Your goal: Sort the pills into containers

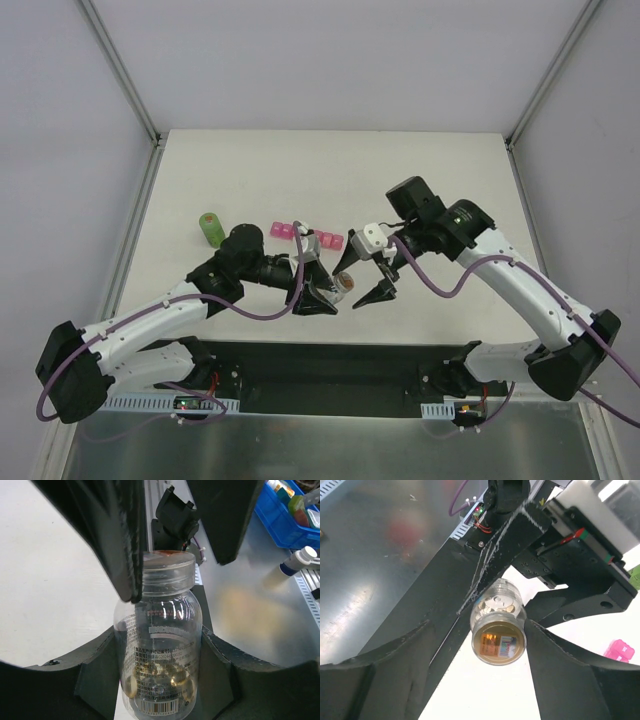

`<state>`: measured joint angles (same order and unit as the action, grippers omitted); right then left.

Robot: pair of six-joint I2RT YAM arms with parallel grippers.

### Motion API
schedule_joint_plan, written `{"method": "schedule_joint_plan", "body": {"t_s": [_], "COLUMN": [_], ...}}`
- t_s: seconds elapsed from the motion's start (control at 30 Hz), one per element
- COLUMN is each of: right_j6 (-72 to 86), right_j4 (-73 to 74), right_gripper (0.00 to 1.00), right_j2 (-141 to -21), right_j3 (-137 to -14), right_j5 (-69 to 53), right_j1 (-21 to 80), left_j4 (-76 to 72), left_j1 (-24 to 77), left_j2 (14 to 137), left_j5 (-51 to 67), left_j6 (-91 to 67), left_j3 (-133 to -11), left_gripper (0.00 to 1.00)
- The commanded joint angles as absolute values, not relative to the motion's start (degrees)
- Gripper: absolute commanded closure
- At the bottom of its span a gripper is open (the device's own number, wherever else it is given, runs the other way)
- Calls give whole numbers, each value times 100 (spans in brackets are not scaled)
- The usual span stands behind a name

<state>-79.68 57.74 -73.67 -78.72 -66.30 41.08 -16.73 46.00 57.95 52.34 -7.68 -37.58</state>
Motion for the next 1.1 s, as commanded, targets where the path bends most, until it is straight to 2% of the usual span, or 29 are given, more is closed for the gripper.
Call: {"method": "schedule_joint_plan", "body": {"t_s": [0.0, 0.03, 0.07, 0.13, 0.17, 0.27, 0.53, 0.67, 0.8, 0.9, 1.0, 1.03, 1.07], "right_j6": [-7919, -7910, -7841, -7814, -7605, -6981, -3826, -2832, -2102, -1960, -2223, -2337, -2477], "right_j4": [5353, 5335, 5309, 5230, 5186, 4634, 3903, 3981, 3876, 3858, 3937, 3955, 4094], "right_gripper": [32, 36, 44, 52, 61, 72, 77, 77, 76, 71, 52, 42, 36], "right_j2": [-7216, -7207, -7190, -7172, -7146, -7110, -7321, -7768, -8112, -8244, -8139, -8034, -7972], "right_j3": [-7647, -7620, -7594, -7550, -7532, -7479, -7488, -7584, -7681, -7813, -7953, -7989, -8041], "right_j5": [-6513, -6495, -6452, -6416, -6364, -6101, -4984, -4737, -4922, -5045, -5080, -5071, -5071], "right_j1": [4210, 4210, 4219, 4228, 4228, 4236, 4289, 4307, 4307, 4298, 4263, 4245, 4228], "left_j4": [-2381, -2451, -2478, -2540, -2549, -2383, -1836, -2100, -2311, -2399, -2435, -2443, -2443], "left_j1": [4526, 4526, 4518, 4509, 4509, 4509, 4526, 4561, 4579, 4588, 4588, 4588, 4588], "left_j2": [5801, 5818, 5827, 5827, 5818, 5731, 5230, 5133, 5185, 5186, 5107, 5046, 5028], "left_j5": [5581, 5590, 5599, 5572, 5555, 5266, 3438, 2683, 2532, 2461, 2478, 2566, 2671], "left_j6": [-984, -1010, -1037, -1081, -1098, -1029, -554, -536, -580, -642, -668, -694, -703], "left_j3": [-3929, -3911, -3902, -3876, -3867, -3867, -3885, -3841, -3797, -3727, -3587, -3551, -3507], "left_gripper": [98, 98, 98, 99, 99, 99, 100, 100, 100, 100, 100, 100, 100]}}
